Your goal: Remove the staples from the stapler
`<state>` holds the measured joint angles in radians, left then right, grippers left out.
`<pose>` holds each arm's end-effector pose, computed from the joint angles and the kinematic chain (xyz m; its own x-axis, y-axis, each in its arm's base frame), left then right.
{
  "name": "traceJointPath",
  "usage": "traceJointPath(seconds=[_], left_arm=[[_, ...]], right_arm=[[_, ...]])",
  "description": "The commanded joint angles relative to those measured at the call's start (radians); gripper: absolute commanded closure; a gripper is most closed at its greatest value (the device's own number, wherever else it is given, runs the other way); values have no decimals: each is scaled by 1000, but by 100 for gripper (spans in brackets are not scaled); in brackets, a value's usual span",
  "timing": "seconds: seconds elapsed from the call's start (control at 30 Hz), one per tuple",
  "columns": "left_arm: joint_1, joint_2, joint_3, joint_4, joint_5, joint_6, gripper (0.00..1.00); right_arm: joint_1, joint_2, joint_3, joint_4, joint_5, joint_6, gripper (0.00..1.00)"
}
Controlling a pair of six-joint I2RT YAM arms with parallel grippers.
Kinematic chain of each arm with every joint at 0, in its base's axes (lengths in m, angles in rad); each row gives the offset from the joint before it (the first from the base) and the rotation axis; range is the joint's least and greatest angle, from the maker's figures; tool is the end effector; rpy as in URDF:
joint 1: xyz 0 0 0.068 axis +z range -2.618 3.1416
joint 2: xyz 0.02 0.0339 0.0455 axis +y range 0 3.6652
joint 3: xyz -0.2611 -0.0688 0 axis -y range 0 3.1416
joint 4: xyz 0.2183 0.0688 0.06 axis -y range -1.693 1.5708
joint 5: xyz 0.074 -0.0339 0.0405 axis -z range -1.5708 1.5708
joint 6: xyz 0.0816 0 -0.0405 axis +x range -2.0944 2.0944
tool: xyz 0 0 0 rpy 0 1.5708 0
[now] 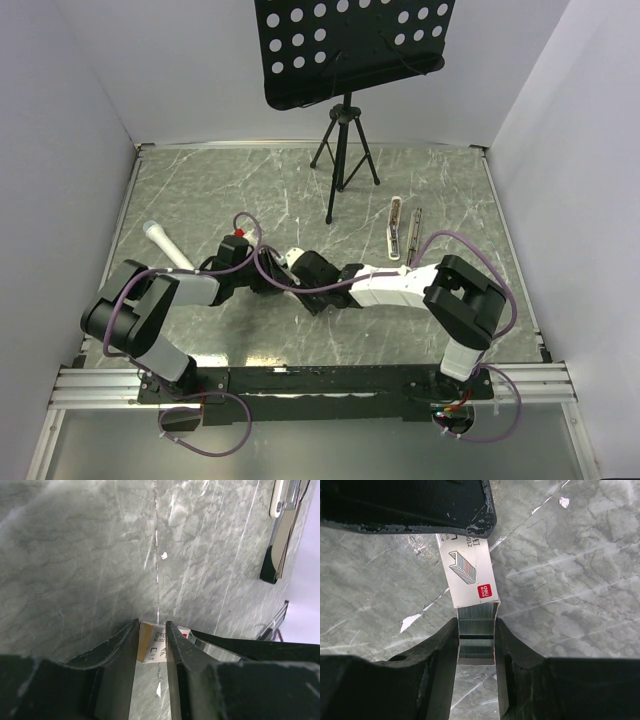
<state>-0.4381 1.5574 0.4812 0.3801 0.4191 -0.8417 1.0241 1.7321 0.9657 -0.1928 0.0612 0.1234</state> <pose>0.2457 -0.1518 0.1157 -0.8867 -0.3369 -0.3166 0.0135 0.6657 -0.7461 0.1863 0.2964 0.1358 -0.5251 -0.6265 -0.5760 -0.7757 0.6308 0.0210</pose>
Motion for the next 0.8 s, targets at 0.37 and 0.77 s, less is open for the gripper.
traceJointPath(seconds=[0.37,0.77], left_arm=[[-7,52,48,6,124,162,71],[-25,53,33,69,182,184,72]], right_arm=[[-1,0,-93,122,-55,-50,66],[-1,1,-110,150,-63,-59,66]])
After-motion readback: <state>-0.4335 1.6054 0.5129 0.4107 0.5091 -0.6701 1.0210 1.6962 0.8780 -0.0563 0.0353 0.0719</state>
